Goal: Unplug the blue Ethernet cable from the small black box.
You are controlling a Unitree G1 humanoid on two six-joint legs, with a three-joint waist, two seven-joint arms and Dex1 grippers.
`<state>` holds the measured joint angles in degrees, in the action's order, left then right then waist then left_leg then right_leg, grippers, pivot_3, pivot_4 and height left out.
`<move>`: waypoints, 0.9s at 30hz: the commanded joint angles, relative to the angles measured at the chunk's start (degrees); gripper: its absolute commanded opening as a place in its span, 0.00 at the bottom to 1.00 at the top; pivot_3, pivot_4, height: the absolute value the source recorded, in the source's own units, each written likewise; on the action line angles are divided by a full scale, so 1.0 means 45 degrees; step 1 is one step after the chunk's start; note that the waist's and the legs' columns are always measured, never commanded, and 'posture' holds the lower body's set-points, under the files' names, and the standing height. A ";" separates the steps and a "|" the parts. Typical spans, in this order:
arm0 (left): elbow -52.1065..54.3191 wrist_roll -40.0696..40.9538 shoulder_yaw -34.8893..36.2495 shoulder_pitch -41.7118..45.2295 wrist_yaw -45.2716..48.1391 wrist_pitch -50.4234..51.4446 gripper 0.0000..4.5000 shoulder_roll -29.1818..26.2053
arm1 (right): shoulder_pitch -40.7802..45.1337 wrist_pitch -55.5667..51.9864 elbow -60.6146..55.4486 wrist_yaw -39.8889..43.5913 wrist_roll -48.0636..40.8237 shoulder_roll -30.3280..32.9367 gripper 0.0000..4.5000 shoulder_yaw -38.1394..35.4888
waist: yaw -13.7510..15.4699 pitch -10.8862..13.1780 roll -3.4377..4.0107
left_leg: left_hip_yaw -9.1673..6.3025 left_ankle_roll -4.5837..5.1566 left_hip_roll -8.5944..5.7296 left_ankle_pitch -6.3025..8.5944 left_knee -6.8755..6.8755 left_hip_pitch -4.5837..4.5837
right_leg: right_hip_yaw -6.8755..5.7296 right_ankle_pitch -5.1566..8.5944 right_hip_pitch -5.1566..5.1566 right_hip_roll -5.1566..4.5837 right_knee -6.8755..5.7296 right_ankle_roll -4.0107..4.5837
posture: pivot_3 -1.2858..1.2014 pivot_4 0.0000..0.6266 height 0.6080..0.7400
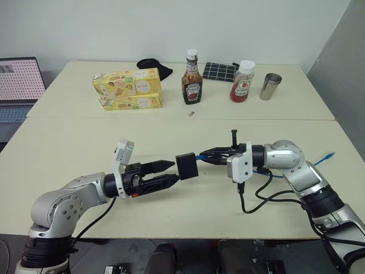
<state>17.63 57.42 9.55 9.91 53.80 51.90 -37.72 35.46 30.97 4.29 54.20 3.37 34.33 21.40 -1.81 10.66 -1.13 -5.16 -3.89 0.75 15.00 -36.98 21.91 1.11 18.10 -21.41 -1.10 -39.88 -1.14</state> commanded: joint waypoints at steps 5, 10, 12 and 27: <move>0.0000 0.0075 0.0062 0.0377 -0.0224 -0.0289 0.67 0.0428 | 0.0464 0.0052 -0.0403 0.0030 -0.0066 -0.0354 0.02 -0.0197 | 0.0002 0.0000 0.0000 | -0.0003 0.0000 -0.0001 0.0000 0.0001 0.0001 | -0.0002 0.0000 -0.0001 -0.0002 0.0000 0.0001 | 0.52 0.24 1.00; -0.0164 -0.0153 -0.0050 0.0474 -0.0257 -0.0458 0.46 0.0604 | 0.0384 -0.0008 -0.0569 0.0028 -0.0067 -0.0433 0.02 -0.0178 | 0.0002 0.0000 0.0000 | -0.0002 0.0000 -0.0005 0.0000 0.0000 0.0000 | -0.0001 0.0000 0.0000 -0.0003 -0.0001 0.0001 | 0.52 0.24 1.00; -0.0219 -0.0228 -0.0090 0.0487 -0.0252 -0.0519 0.37 0.0655 | 0.0356 0.0005 -0.0610 0.0025 -0.0079 -0.0448 0.02 -0.0181 | 0.0001 0.0000 0.0000 | -0.0002 0.0000 -0.0004 0.0000 0.0001 0.0000 | -0.0001 0.0000 -0.0001 -0.0003 0.0000 0.0001 | 0.52 0.24 1.00; -0.0408 -0.0549 -0.0090 0.0349 -0.0111 -0.0653 0.17 0.0733 | 0.0428 0.0792 -0.0555 0.0078 0.0274 -0.0359 0.22 -0.0065 | 0.0001 0.0000 0.0000 | -0.0003 0.0000 -0.0005 0.0000 0.0001 0.0000 | -0.0002 0.0000 0.0000 -0.0003 0.0000 0.0001 | 0.52 0.24 1.00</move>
<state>15.12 54.86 8.85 11.42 53.07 49.78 -34.56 36.54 33.19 3.81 54.12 5.07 32.55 21.56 -1.80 10.66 -1.13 -5.17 -3.89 0.73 15.00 -36.97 21.90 1.10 18.10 -21.42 -1.11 -39.88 -1.14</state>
